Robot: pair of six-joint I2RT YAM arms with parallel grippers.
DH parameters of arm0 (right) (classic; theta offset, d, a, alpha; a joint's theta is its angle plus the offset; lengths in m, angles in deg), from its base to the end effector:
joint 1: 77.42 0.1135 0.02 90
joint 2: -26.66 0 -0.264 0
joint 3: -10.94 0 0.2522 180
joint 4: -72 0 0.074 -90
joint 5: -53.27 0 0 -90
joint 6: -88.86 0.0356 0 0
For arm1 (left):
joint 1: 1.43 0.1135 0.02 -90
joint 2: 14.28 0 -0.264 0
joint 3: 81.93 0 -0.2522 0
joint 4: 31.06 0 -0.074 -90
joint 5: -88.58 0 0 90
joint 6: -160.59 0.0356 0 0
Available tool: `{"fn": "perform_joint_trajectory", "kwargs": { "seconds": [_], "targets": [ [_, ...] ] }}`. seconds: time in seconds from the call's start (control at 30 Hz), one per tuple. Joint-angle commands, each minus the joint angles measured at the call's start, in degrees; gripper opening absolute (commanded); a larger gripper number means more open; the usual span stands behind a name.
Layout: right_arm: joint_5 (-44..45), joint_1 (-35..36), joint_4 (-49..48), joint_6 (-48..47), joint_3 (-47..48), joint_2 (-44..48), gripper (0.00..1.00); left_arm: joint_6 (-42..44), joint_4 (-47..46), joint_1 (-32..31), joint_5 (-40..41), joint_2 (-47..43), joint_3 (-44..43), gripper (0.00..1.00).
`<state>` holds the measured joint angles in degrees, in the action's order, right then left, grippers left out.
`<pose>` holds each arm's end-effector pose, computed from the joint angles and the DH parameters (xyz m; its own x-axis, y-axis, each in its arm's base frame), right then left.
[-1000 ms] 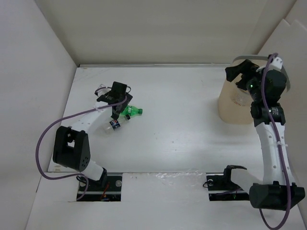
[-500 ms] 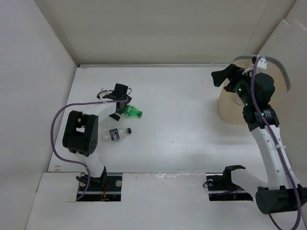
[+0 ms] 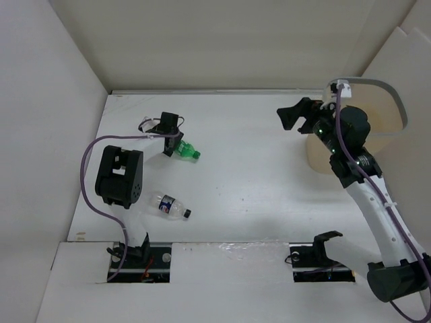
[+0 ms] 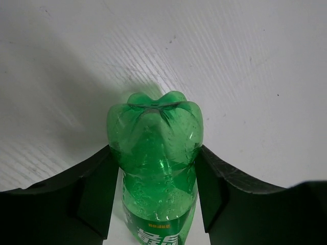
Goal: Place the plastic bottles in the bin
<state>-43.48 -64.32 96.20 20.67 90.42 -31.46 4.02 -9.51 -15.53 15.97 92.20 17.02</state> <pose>0.2179 0.0550 0.4241 -0.1709 0.3390 -0.9251 -0.2972 0.8775 0.3765 0.3870 -0.0862 0.1794 -0.3138 -0.8240 -0.4718 -0.6368 0.5512 -0.5391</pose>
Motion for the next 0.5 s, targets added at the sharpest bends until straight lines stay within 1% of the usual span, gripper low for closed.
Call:
{"fn": "perform_joint_trajectory", "kwargs": {
  "seconds": [0.0,0.03,0.1,0.17,0.2,0.27,0.3,0.33,0.37,0.4,0.43,0.47],
  "targets": [
    [-8.3,4.1,-6.3,-4.5,-2.2,-0.2,1.0,2.8,-0.5,0.1,-3.0,-0.3,-1.3,0.0],
    [-9.6,4.8,-6.3,-6.2,-2.8,-0.9,1.0,3.9,-1.5,0.1,-3.5,-1.2,-1.3,0.0],
    [-12.1,6.1,-6.3,-6.9,-2.8,-1.5,1.0,7.8,-3.7,-0.5,-4.0,-3.4,-1.3,0.0],
    [-14.5,6.1,-7.7,-7.4,-4.2,-2.2,1.0,12.1,-6.7,-2.6,-6.2,-7.4,-1.8,0.0],
    [-18.2,6.1,-8.5,-7.4,-4.2,-2.7,1.0,16.5,-8.9,-3.1,-9.0,-8.8,-1.8,0.0],
    [-21.9,5.5,-10.9,-6.1,-5.4,-4.1,1.0,20.4,-11.2,-4.2,-11.7,-13.4,-2.3,0.0],
    [-23.6,4.8,-12.0,-5.5,-5.4,-4.1,1.0,21.9,-12.1,-4.8,-14.6,-14.8,-2.3,0.0],
    [-27.7,4.8,-13.4,-4.8,-6.4,-5.1,1.0,24.3,-14.1,-4.8,-16.5,-16.3,-2.3,0.0],
    [-30.1,4.8,-17.0,-4.2,-7.5,-5.8,1.0,25.0,-15.3,-4.8,-18.5,-19.2,-1.7,0.0],
    [-34.7,4.8,-19.6,-2.0,-8.3,-7.0,1.0,25.6,-17.7,-4.8,-21.7,-20.7,-1.2,0.0],
    [-37.0,4.8,-22.4,-0.5,-9.2,-7.8,1.0,25.6,-17.7,-4.8,-23.4,-22.2,-0.7,0.0],
    [-39.5,4.8,-25.9,1.3,-11.0,-8.6,1.0,26.4,-21.2,-5.5,-25.7,-24.6,0.0,0.0]
  ]
}}
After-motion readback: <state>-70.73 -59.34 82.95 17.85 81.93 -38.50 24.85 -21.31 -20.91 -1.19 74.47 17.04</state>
